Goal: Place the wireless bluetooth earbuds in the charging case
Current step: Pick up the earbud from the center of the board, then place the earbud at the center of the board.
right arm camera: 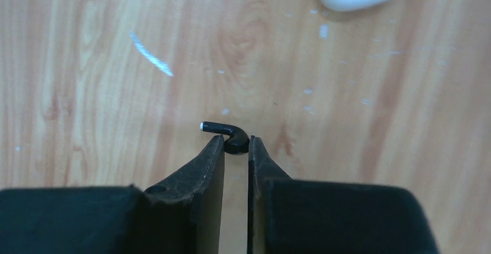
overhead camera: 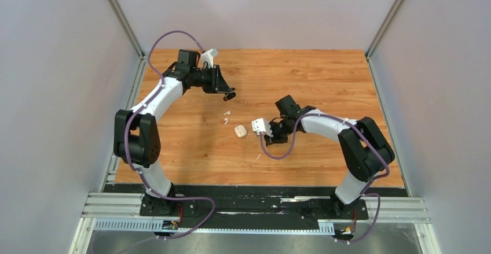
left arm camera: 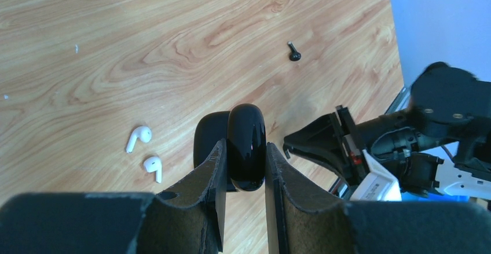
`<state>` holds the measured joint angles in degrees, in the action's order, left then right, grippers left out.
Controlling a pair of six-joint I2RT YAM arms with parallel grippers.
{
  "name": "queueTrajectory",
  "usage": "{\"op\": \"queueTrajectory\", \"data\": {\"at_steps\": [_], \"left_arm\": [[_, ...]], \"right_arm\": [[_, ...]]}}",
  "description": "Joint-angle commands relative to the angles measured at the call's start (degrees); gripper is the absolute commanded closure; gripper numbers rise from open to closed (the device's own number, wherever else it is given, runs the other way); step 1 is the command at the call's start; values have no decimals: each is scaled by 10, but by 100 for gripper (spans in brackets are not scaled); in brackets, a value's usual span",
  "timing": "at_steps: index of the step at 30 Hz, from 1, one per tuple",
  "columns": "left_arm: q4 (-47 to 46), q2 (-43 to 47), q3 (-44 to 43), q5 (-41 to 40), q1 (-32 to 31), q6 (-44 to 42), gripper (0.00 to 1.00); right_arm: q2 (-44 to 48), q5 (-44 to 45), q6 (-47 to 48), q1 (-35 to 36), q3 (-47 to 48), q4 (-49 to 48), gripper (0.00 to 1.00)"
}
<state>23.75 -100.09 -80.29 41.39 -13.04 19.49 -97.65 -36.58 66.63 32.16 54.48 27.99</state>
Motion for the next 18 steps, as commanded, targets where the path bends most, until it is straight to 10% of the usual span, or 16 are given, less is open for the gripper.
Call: {"op": "queueTrajectory", "data": {"at_steps": [1, 18], "left_arm": [[-21, -7, -33, -10, -6, 27, 100], [-50, -59, -109, 60, -35, 71, 100]], "right_arm": [[67, 98, -57, -4, 67, -47, 100], [107, 286, 3, 51, -64, -722, 100]]}}
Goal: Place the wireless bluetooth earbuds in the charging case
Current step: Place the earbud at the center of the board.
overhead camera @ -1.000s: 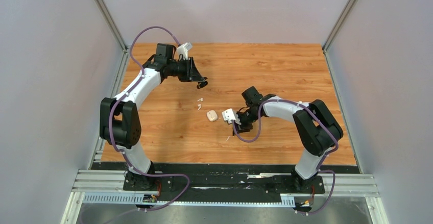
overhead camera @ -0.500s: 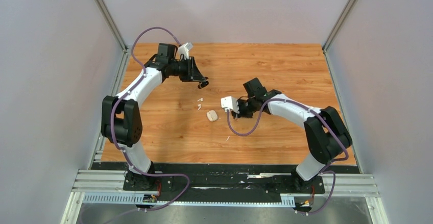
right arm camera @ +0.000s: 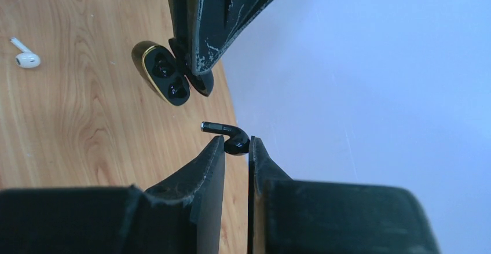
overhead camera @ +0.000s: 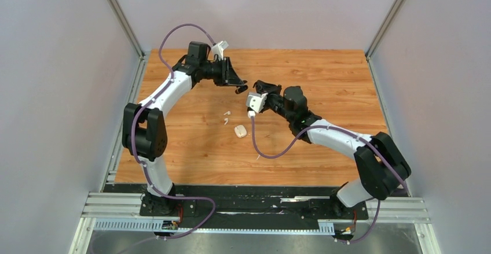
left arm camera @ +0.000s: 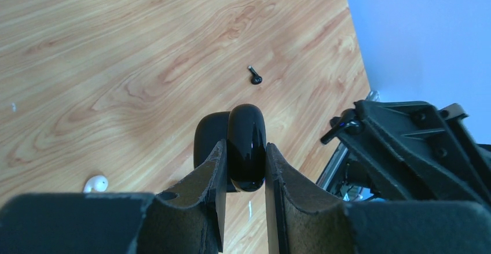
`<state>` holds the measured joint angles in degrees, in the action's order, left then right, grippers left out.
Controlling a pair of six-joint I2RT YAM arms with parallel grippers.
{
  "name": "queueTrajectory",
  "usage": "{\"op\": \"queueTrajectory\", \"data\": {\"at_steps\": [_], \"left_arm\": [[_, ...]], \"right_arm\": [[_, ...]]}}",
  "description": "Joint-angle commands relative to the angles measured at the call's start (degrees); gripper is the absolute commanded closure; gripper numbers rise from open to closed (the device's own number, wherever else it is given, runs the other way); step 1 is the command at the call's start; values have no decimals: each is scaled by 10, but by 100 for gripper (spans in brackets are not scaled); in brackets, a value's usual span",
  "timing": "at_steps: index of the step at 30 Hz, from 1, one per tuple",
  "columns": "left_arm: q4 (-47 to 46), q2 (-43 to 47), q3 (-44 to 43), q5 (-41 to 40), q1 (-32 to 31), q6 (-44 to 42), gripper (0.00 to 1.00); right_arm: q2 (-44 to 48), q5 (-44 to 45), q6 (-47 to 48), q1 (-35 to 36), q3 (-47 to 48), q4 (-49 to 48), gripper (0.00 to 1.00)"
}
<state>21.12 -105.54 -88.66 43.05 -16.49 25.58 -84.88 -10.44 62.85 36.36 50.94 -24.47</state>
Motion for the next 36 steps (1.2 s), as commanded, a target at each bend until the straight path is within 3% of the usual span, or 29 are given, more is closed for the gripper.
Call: {"op": "queueTrajectory", "data": {"at_steps": [1, 5, 17, 25, 36], "left_arm": [[-23, -7, -28, 58, 0, 11, 100], [-23, -13, -38, 90, 2, 19, 100], [-98, -15, -11, 168, 15, 103, 100], [-110, 5, 9, 160, 28, 120, 100], [-94, 25, 11, 136, 34, 109, 100]], "right_arm": [[-27, 26, 43, 10, -33, -220, 100], [-44, 27, 38, 11, -38, -271, 100], [-81, 38, 56, 19, -33, -290, 100], [-101, 51, 46, 20, -29, -337, 100], [-132, 44, 102, 25, -21, -324, 100]]}}
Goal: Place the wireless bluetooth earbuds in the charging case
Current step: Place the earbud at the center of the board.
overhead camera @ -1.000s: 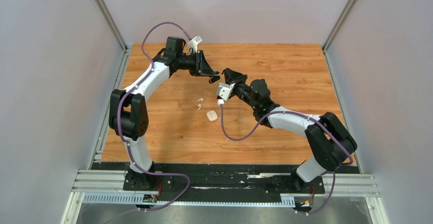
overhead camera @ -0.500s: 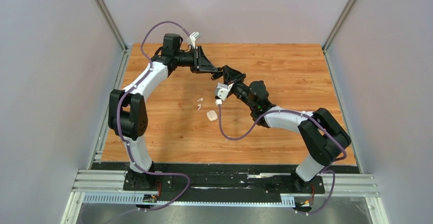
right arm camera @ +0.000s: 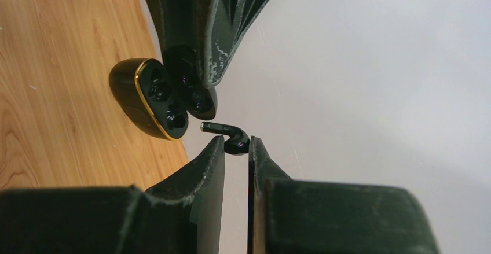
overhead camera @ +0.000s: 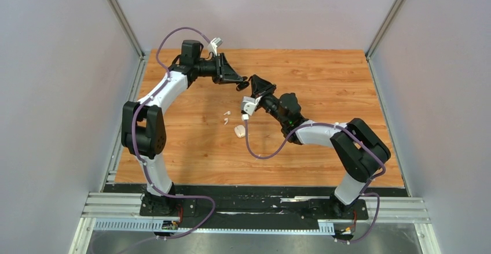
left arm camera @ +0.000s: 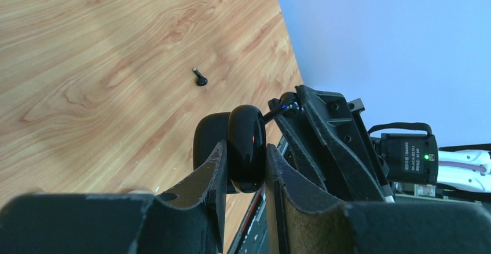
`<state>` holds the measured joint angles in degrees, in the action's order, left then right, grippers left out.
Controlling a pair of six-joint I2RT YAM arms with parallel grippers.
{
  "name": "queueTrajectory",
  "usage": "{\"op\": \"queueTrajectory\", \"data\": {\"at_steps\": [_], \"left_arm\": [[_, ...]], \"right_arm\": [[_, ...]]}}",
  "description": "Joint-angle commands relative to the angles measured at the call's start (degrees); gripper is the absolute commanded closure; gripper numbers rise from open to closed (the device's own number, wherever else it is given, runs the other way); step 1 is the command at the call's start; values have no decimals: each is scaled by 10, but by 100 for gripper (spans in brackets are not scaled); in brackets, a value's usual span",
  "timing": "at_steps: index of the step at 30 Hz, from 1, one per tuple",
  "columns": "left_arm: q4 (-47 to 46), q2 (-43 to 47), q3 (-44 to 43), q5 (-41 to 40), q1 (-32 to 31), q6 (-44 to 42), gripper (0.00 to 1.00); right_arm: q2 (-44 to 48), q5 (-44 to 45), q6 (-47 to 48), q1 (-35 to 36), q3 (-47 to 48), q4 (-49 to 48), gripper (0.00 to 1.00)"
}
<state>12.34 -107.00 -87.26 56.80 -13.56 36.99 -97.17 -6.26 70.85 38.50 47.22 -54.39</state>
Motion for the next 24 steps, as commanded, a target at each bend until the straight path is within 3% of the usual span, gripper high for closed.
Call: {"op": "queueTrajectory", "data": {"at_steps": [1, 24], "left_arm": [[-7, 40, -2, -1, 5, -4, 100], [-51, 46, 10, 32, 4, 19, 100]], "right_arm": [[-10, 0, 25, 4, 16, -23, 100], [-20, -13, 70, 13, 20, 13, 100]]}}
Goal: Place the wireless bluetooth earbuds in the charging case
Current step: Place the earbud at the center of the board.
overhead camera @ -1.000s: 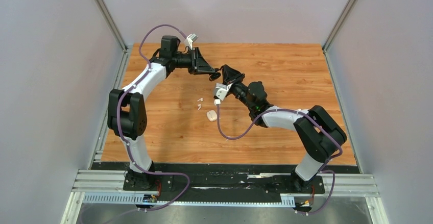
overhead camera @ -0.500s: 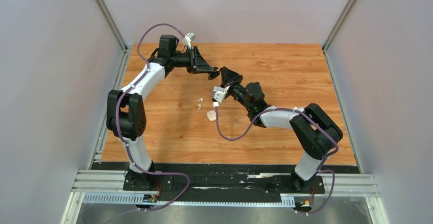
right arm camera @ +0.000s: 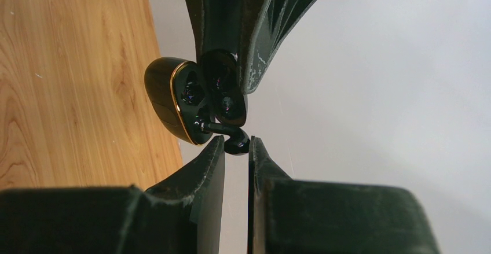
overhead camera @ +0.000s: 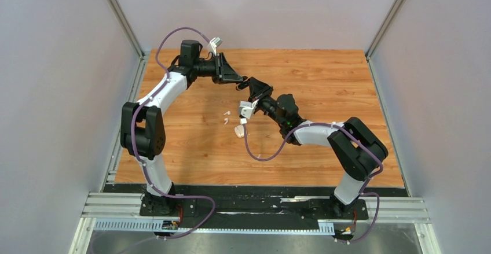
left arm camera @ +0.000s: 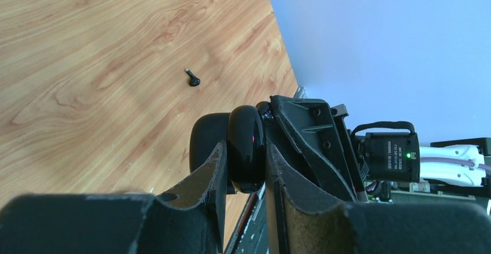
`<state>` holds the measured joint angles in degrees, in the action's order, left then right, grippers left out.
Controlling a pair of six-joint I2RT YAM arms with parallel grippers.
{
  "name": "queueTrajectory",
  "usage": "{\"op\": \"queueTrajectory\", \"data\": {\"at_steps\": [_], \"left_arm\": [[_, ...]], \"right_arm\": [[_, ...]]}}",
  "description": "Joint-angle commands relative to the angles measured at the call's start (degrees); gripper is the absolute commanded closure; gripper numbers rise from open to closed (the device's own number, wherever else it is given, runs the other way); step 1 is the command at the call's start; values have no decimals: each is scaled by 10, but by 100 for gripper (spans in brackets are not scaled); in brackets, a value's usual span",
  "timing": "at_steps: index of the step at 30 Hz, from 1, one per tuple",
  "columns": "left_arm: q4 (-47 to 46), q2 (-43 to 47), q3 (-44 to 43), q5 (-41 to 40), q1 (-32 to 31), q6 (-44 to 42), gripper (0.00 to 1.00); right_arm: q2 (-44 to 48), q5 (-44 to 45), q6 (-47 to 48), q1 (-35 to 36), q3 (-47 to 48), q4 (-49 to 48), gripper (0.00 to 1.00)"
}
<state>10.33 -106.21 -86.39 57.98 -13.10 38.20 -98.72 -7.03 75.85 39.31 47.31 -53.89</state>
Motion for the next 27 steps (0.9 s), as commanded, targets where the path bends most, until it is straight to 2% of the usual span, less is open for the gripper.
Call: {"op": "queueTrajectory", "data": {"at_steps": [1, 10, 18, 27], "left_arm": [[-32, 39, 2, 21, -1, 8, 100], [-46, 41, 11, 27, 0, 21, 100], [-90, 33, 11, 43, 2, 71, 100], [-100, 32, 11, 46, 2, 87, 100]], "right_arm": [[-5, -4, 21, 5, 20, 11, 100], [-11, 17, 41, 6, 29, 16, 100], [-12, 9, 76, 6, 25, 12, 100], [-17, -2, 102, 16, 23, 7, 100]]}}
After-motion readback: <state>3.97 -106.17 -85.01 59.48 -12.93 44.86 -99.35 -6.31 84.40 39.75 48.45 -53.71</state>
